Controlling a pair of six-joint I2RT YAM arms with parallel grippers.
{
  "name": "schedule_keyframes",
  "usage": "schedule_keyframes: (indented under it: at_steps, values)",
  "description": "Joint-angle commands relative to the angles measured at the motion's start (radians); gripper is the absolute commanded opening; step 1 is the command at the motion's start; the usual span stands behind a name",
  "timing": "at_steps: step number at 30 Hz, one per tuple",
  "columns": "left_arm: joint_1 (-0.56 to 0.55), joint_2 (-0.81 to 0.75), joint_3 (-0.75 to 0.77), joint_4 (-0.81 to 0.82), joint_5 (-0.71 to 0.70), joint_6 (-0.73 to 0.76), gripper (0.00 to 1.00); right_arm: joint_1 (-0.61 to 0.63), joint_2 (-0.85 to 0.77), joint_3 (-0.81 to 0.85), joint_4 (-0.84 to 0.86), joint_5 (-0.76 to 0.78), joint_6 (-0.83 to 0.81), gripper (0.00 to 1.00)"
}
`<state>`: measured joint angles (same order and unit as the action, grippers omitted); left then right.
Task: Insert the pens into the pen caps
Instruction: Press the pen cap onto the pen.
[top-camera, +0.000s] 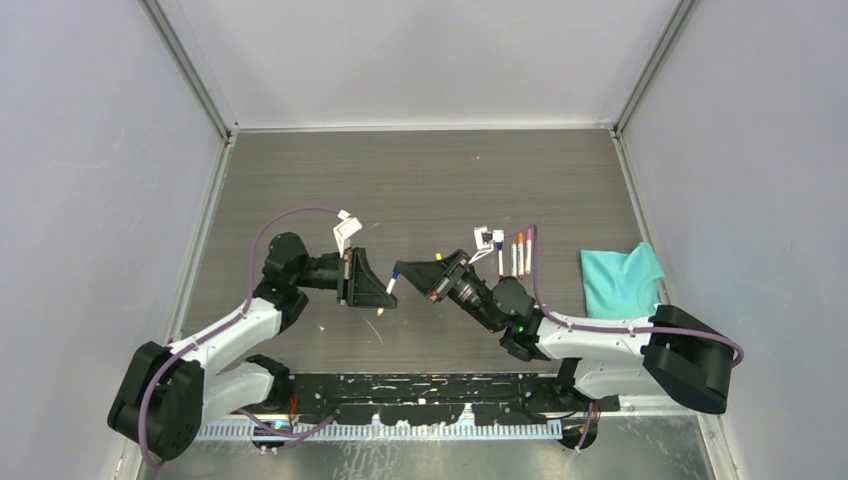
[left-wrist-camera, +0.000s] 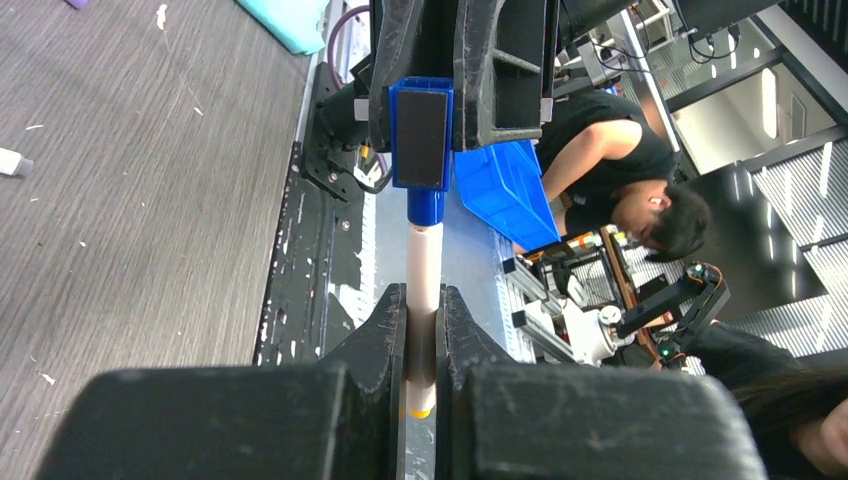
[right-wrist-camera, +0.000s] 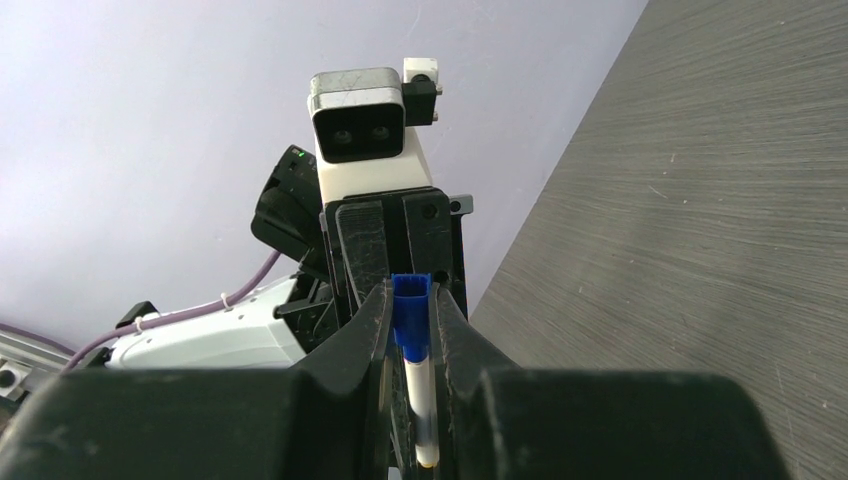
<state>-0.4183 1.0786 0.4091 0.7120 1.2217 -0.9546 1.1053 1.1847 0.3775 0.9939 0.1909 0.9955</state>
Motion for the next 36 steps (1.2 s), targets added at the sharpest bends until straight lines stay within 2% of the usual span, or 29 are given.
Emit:
schedule_keyframes:
  at_steps: [1,3,9,15,22,30,36]
  values:
    - [0.053,-0.029,0.159,0.186,-0.547,0.050,0.00,0.224,0.118,-0.061,-0.302,-0.709,0.058,0.01]
    - [0.053,-0.052,0.172,0.139,-0.528,0.080,0.00,0.224,0.119,-0.081,-0.266,-0.711,0.078,0.01]
    - [0.050,-0.066,0.154,0.077,-0.476,0.103,0.00,0.180,0.011,0.025,-0.550,-0.633,-0.064,0.01]
    - [0.011,-0.073,0.083,0.072,-0.430,0.122,0.00,0.090,-0.073,0.115,-0.684,-0.550,-0.151,0.02]
    - [-0.030,-0.105,0.008,0.062,-0.385,0.140,0.00,0.023,-0.161,0.188,-0.792,-0.472,-0.236,0.19]
    - [-0.095,-0.167,-0.059,-0.045,-0.388,0.190,0.00,-0.019,-0.225,0.226,-0.861,-0.401,-0.290,0.34]
    - [-0.109,-0.191,-0.074,-0.095,-0.402,0.208,0.00,-0.050,-0.271,0.231,-0.901,-0.379,-0.300,0.62]
